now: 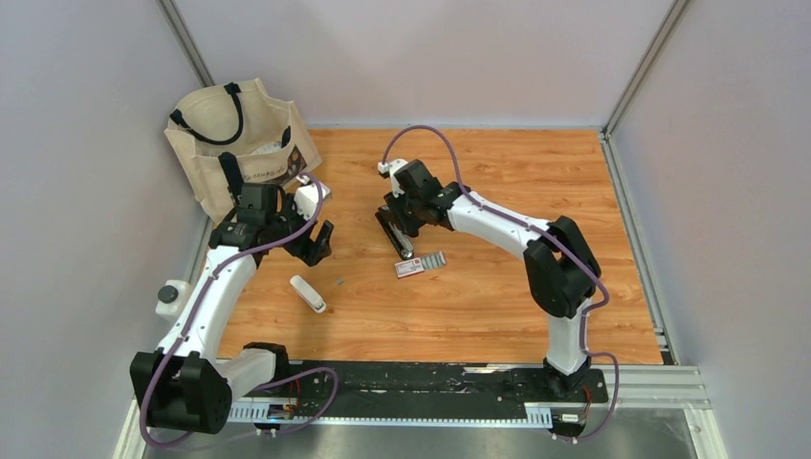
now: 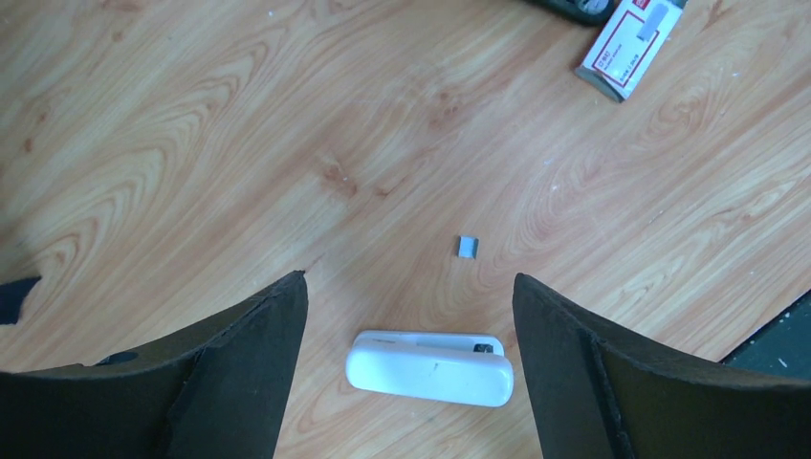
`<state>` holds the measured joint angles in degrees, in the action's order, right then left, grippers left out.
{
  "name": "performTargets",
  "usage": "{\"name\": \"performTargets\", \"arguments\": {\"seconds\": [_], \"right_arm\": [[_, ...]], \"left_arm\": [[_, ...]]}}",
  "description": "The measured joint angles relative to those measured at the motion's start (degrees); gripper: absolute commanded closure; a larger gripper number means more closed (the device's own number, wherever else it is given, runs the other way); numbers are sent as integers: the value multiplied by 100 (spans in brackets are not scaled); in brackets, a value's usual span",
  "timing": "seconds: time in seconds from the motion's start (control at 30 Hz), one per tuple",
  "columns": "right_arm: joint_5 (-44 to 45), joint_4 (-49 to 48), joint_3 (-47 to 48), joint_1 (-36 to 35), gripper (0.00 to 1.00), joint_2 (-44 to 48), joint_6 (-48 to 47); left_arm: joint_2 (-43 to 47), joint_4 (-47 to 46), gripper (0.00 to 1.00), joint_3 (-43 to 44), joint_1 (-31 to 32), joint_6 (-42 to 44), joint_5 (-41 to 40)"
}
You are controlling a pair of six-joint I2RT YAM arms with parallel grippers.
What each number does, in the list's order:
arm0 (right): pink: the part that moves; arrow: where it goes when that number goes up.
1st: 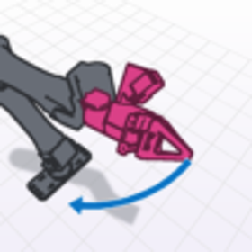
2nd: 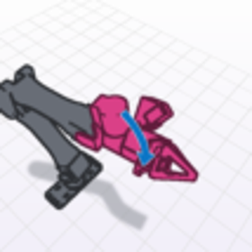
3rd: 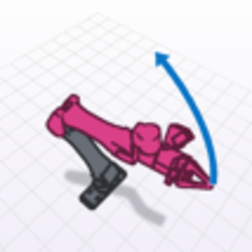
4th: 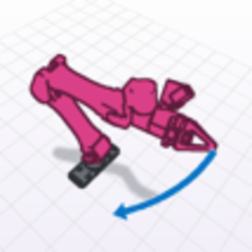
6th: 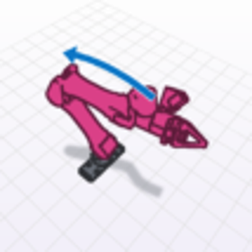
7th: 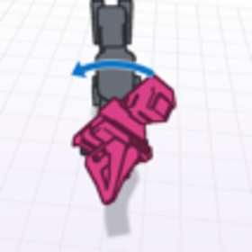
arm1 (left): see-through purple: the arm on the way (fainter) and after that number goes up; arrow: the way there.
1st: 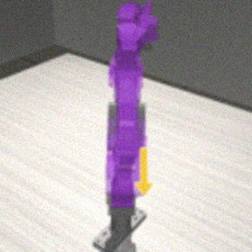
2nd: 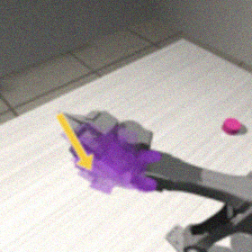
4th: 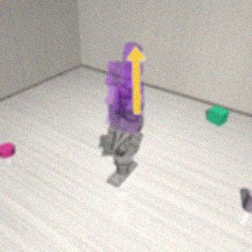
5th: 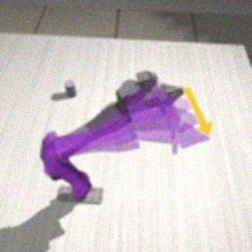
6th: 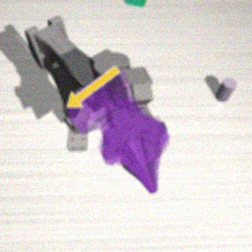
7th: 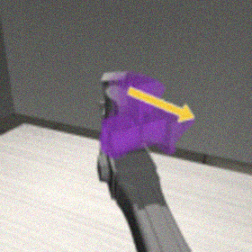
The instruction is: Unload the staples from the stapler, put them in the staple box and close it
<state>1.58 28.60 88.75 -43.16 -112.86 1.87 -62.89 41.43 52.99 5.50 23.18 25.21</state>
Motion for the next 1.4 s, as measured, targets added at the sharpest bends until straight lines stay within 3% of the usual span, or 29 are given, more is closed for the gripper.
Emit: {"name": "performTargets", "arguments": {"seconds": [0.2,0.57,0.9,1.4], "right_arm": [[-278,-590,-470,-109,100,693,761],[-356,-1152,-841,-595,100,879,1537],[173,-2363,-2463,-763,100,2247,2583],[874,-3215,-2538,-970,100,2361,3224]], "left_arm": [[-85,-297,14,0,0,-188,138],[-262,-516,15,-269,0,-66,190],[-660,-555,15,-356,87,31,472],[-999,-514,16,-354,850,13,866]]}}
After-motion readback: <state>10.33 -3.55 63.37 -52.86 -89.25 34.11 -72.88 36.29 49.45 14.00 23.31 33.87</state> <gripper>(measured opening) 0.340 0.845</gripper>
